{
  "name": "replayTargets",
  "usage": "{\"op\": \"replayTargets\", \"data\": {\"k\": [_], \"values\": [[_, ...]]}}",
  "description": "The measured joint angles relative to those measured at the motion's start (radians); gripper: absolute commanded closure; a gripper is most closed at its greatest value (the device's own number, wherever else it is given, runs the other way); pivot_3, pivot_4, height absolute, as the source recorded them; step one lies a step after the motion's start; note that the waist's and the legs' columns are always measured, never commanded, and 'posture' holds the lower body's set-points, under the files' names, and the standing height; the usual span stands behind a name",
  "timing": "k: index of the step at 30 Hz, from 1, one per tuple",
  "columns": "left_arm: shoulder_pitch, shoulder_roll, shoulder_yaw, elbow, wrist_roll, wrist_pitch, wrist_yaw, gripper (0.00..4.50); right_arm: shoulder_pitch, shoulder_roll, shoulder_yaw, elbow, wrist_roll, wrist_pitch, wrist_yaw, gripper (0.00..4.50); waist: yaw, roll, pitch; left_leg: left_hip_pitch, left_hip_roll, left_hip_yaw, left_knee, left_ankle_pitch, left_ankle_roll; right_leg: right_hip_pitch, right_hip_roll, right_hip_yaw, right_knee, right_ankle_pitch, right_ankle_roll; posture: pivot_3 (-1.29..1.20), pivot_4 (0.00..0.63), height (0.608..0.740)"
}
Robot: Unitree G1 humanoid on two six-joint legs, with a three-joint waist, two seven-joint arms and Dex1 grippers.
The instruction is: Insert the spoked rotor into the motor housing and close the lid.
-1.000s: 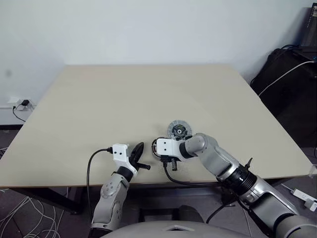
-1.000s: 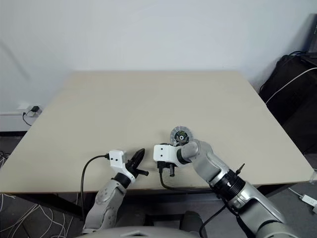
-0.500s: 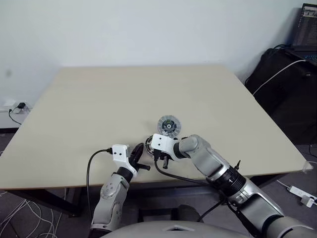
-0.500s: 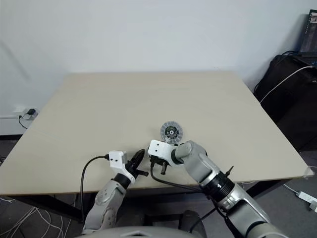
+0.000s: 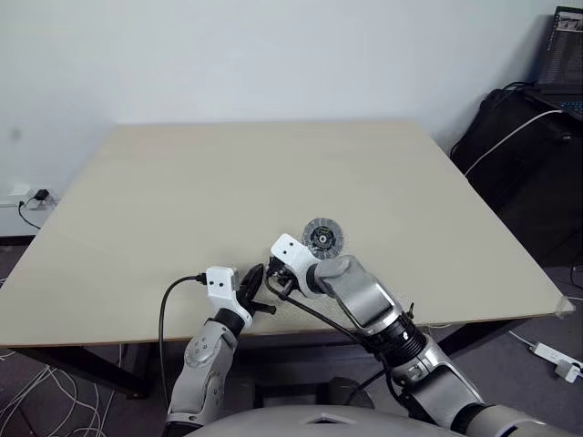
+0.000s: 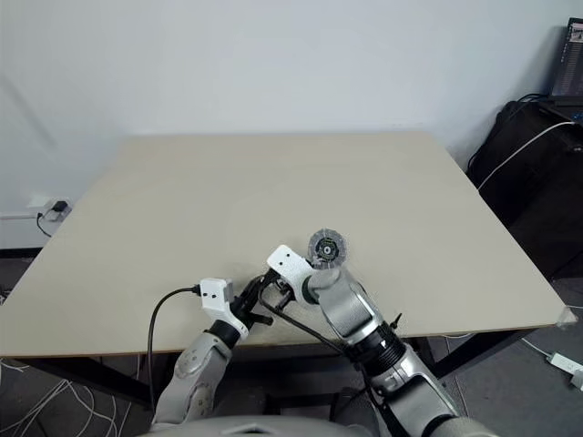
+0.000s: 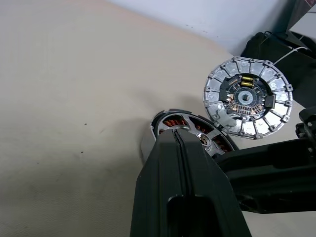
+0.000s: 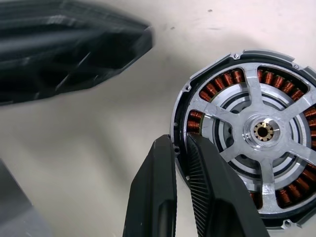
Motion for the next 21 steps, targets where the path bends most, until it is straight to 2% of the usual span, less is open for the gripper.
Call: {"op": "replayTargets", "data": {"k": [4, 7, 13, 21], "values": [[0.003, 0.000, 0.000, 0.000, -0.003, 0.000, 0.000, 4.50, -0.003, 0.019, -0.017, -0.036, 0.033, 0.079, -0.045, 4.39, 0.003, 0.000, 0.000, -0.004, -0.001, 0.000, 0.000, -0.001, -0.001, -0.003, 0.000, 0.000, -0.002, -0.001, -0.001, 0.00, 0.000, 0.740], [0.003, 0.000, 0.000, 0.000, -0.004, 0.000, 0.000, 4.50, 0.003, 0.022, -0.020, -0.086, 0.062, 0.137, -0.068, 4.39, 0.004, 0.000, -0.001, -0.013, -0.002, 0.000, 0.000, -0.001, -0.001, -0.012, 0.000, 0.000, -0.002, 0.002, -0.006, 0.00, 0.000, 0.740], [0.003, 0.001, -0.001, 0.000, -0.004, 0.002, -0.002, 4.50, 0.019, 0.066, -0.069, -0.154, 0.116, 0.253, -0.121, 4.39, 0.001, 0.000, -0.001, -0.013, 0.000, 0.000, 0.000, -0.003, 0.003, -0.012, 0.004, 0.000, -0.003, -0.001, -0.009, 0.00, 0.000, 0.740], [0.004, 0.001, -0.007, 0.000, -0.005, 0.004, -0.006, 4.50, 0.018, 0.142, -0.135, -0.101, 0.151, 0.227, -0.228, 4.39, -0.003, 0.000, -0.001, -0.012, 0.001, 0.000, 0.000, -0.002, 0.002, -0.011, 0.005, 0.000, -0.002, -0.004, -0.004, 0.00, 0.000, 0.740]]}}
